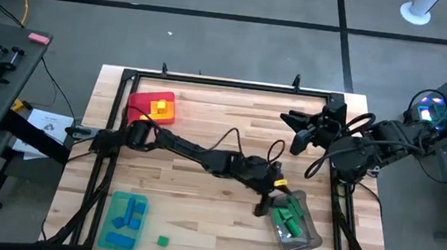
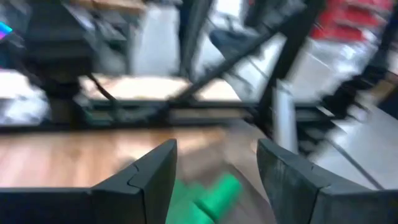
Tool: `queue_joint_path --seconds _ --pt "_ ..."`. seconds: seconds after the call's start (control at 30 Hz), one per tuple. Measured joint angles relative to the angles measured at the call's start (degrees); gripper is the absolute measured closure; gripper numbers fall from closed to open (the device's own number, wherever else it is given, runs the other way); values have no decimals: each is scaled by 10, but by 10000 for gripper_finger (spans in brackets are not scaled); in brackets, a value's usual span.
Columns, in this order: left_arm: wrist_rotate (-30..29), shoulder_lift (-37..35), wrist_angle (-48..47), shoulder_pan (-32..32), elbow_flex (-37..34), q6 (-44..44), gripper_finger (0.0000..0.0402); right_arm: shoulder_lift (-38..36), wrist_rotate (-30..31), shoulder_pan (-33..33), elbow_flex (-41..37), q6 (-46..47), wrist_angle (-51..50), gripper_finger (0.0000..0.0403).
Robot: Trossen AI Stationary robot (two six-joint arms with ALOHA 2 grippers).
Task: Sort blocks
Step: Put the green block into the black bin
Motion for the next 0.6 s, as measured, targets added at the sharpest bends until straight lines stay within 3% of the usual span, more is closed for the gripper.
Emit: queue_joint_path --seconds 0.07,0.2,0.3,0.37,0.5,0.6 --pt "60 -28 -77 7 0 -4 193 0 0 0 0 0 -3 402" --pt "168 -102 -325 26 1 10 192 0 0 0 0 0 -14 402" --pt "172 -149 -532 34 0 89 191 1 0 0 0 0 -25 402" --pt "171 -183 -606 31 -29 114 191 1 0 0 0 0 -33 402" --pt "165 -292 -562 -6 -177 77 191 1 -1 0 0 0 -55 402" --pt "76 -385 -483 -49 -323 -6 190 1 -6 0 0 0 -67 402"
